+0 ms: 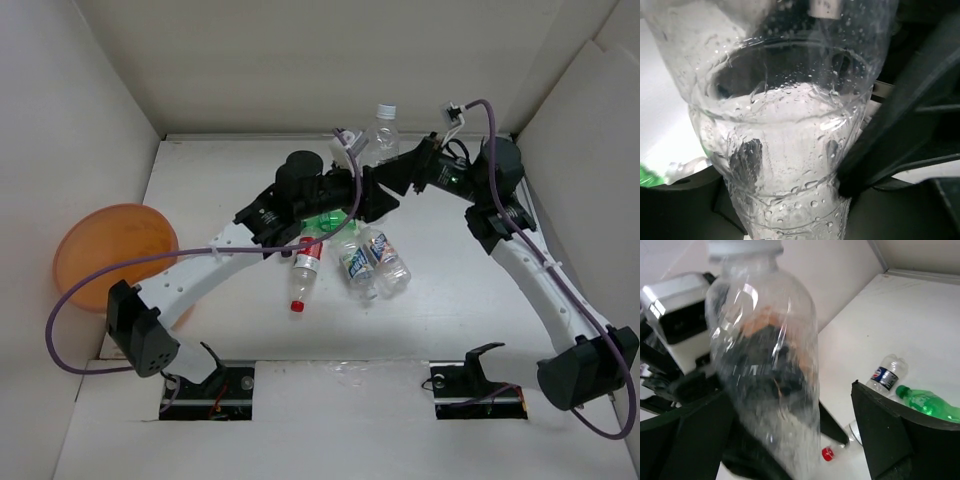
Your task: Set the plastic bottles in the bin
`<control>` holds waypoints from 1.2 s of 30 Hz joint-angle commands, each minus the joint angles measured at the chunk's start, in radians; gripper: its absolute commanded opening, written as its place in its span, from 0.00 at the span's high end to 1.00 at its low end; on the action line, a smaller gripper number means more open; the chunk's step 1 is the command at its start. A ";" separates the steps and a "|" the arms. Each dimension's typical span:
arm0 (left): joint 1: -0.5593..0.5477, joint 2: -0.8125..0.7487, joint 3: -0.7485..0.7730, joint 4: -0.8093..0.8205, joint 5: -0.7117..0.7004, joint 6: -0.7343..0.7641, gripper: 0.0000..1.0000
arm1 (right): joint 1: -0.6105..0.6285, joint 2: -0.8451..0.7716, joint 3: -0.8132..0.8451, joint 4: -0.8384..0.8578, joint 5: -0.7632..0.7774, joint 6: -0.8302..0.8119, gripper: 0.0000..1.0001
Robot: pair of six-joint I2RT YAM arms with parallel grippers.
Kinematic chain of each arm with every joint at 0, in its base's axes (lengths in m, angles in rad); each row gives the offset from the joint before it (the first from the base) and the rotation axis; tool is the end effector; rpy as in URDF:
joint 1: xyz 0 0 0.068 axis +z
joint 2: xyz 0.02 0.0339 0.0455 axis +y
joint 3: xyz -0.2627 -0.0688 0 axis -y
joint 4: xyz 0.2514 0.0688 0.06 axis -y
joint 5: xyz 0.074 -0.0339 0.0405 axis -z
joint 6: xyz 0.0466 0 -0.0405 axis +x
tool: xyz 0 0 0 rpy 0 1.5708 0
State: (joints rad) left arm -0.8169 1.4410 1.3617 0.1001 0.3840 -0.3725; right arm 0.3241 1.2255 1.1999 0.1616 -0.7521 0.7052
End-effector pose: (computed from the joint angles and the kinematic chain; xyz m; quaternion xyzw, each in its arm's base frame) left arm 0.2327 -0.2733 0.4163 0.2843 0.6399 -0.5035 0.5061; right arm 0.2657 0.1228 0.4289 -0.1559 0.6528 0.5552 0.4912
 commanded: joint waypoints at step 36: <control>1.050 -0.567 -0.104 -0.849 -0.961 -0.359 0.48 | 0.078 0.104 0.010 -0.634 0.758 -0.408 0.00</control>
State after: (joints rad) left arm 0.2268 0.8936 1.2678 -0.7528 -0.5026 -0.6876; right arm 0.3874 1.3178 1.1667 -0.4286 -0.0929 0.3264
